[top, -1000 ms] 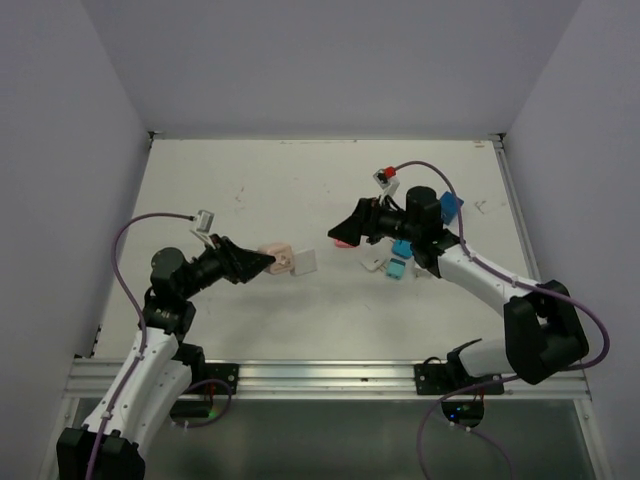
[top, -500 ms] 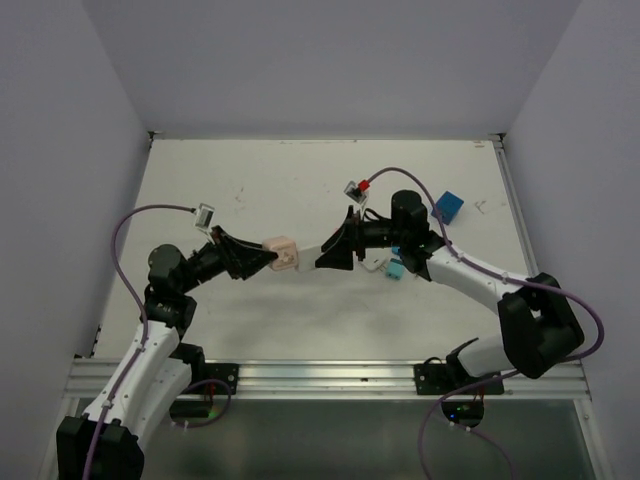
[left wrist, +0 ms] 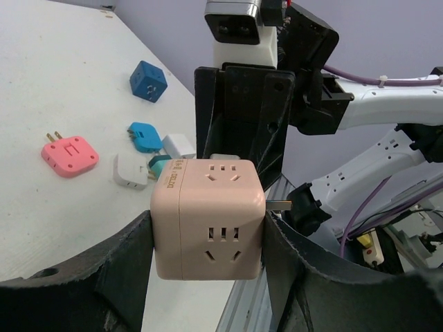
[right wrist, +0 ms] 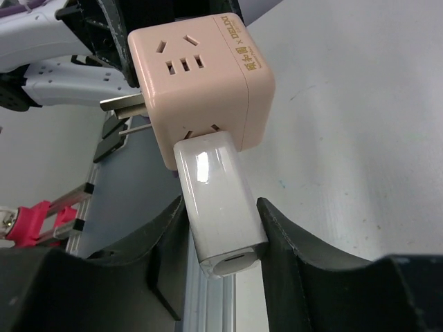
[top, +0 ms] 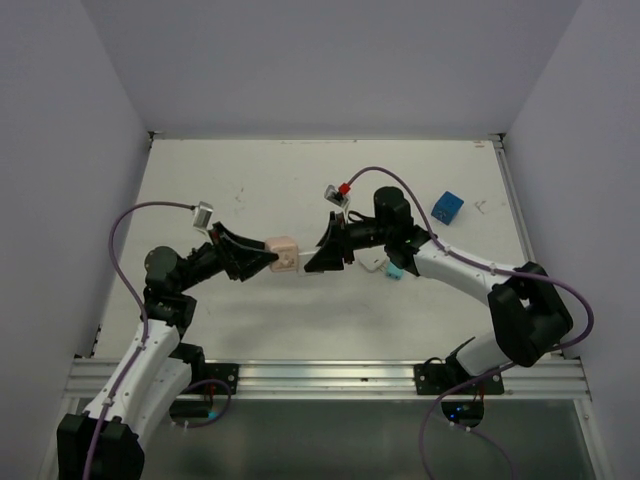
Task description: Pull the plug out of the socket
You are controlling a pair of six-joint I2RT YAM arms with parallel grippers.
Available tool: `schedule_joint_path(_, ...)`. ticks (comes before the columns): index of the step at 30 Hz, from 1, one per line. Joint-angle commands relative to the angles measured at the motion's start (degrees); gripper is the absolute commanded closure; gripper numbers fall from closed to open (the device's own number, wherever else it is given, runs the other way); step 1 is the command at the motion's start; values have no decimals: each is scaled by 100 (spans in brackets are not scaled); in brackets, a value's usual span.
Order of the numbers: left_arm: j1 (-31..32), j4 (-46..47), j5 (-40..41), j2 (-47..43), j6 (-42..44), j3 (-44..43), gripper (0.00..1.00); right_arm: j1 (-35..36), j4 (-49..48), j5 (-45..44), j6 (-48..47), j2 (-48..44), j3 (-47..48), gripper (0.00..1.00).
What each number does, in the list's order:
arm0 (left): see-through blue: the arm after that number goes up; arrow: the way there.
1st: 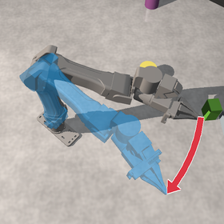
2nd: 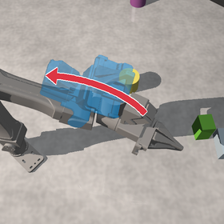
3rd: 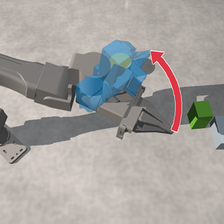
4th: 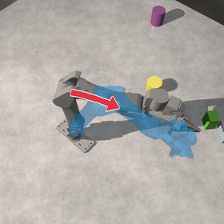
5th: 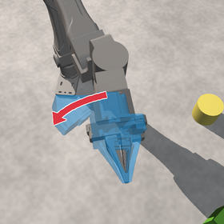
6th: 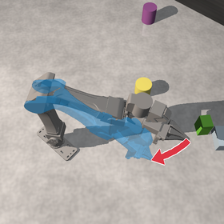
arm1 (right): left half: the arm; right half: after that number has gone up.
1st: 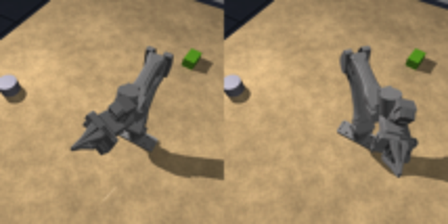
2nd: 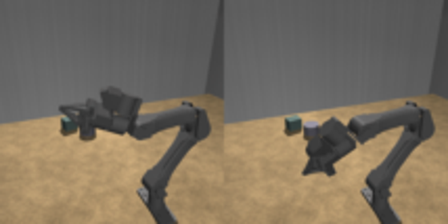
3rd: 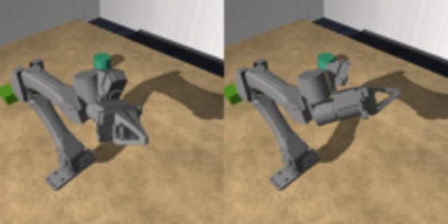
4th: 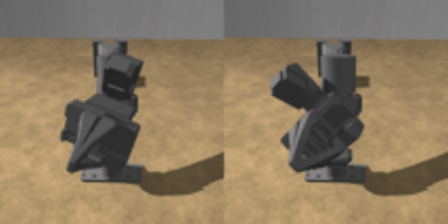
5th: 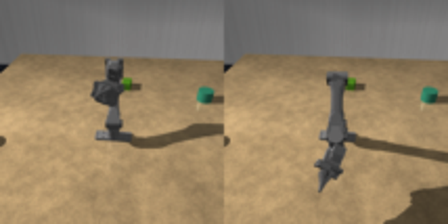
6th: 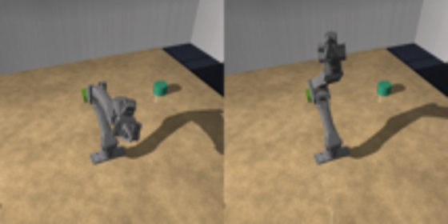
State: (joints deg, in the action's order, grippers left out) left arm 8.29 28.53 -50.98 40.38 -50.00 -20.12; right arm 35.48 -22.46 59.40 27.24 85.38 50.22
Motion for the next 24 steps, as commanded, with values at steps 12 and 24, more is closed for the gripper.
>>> schedule_joint_path(12,14,329,193,66,8,-1,57,99,654,-367,-746,-320,208,100)
schedule_joint_path(24,23,179,721,75,-264,500,13,169,-224,-675,-229,-198,-187,100)
